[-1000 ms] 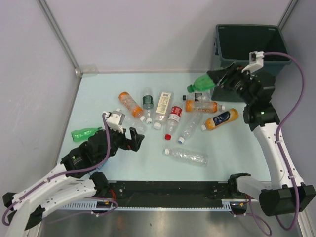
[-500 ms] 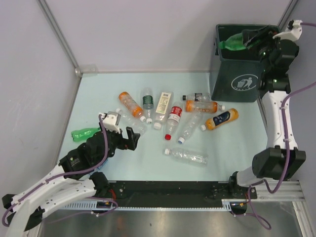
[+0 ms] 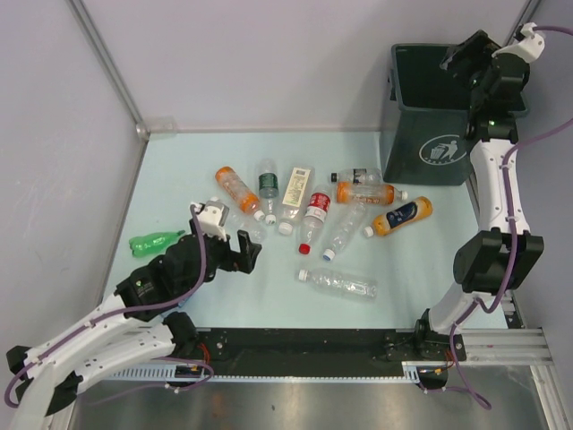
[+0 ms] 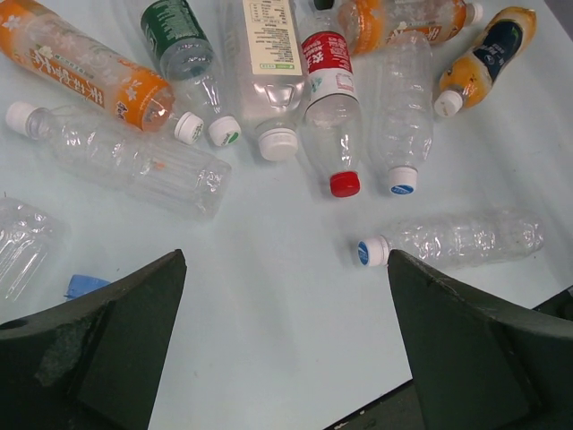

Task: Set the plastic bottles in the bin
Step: Place the plastic bottle in the trash bin, then pick up the plastic bottle at the center of the board.

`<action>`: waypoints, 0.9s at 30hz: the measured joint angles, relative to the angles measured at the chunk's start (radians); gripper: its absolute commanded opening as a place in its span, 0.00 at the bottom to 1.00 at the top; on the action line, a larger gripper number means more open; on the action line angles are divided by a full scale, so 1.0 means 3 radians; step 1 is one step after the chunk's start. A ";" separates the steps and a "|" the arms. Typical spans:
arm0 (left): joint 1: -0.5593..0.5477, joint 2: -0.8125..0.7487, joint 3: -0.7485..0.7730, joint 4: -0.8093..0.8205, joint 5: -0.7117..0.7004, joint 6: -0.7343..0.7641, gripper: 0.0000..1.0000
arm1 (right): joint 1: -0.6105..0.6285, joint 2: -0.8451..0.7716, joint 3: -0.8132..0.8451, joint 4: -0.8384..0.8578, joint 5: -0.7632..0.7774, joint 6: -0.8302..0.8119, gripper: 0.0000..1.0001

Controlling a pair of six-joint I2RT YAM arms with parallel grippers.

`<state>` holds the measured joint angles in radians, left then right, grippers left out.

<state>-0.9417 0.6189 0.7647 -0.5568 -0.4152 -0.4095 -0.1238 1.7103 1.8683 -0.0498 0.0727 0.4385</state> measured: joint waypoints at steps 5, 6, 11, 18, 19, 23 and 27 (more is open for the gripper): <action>0.0000 -0.0080 -0.0038 0.0001 0.0005 -0.0001 1.00 | -0.0003 -0.0048 -0.0117 -0.0045 0.0069 -0.0159 1.00; 0.0001 -0.0092 -0.0039 0.0003 0.0006 -0.0001 1.00 | -0.0003 -0.0074 -0.0148 -0.0080 0.0067 -0.0174 1.00; 0.0001 -0.0094 -0.0043 0.0001 0.0003 -0.0003 1.00 | -0.0003 -0.0399 -0.0417 -0.0310 -0.0029 -0.0210 0.98; 0.0001 -0.0089 -0.0043 -0.0022 -0.0003 -0.0014 1.00 | 0.0022 -0.1286 -0.1106 -0.0685 -0.0432 -0.0196 0.96; 0.0001 -0.0084 -0.0043 -0.0025 -0.0003 -0.0020 1.00 | 0.0046 -0.1401 -0.1204 -0.0762 -0.0477 -0.0195 0.96; 0.0001 -0.0058 -0.0043 -0.0025 -0.0004 -0.0029 1.00 | 0.0332 -0.1687 -0.1520 -0.1015 -0.0492 -0.0211 0.95; 0.0001 -0.0034 -0.0043 -0.0051 -0.0017 -0.0032 1.00 | 0.0805 -0.1846 -0.1874 -0.1258 -0.0296 -0.0235 0.95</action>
<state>-0.9413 0.6086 0.7517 -0.5720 -0.4202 -0.4191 0.1177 1.1564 1.3060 -0.4271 -0.0162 0.3679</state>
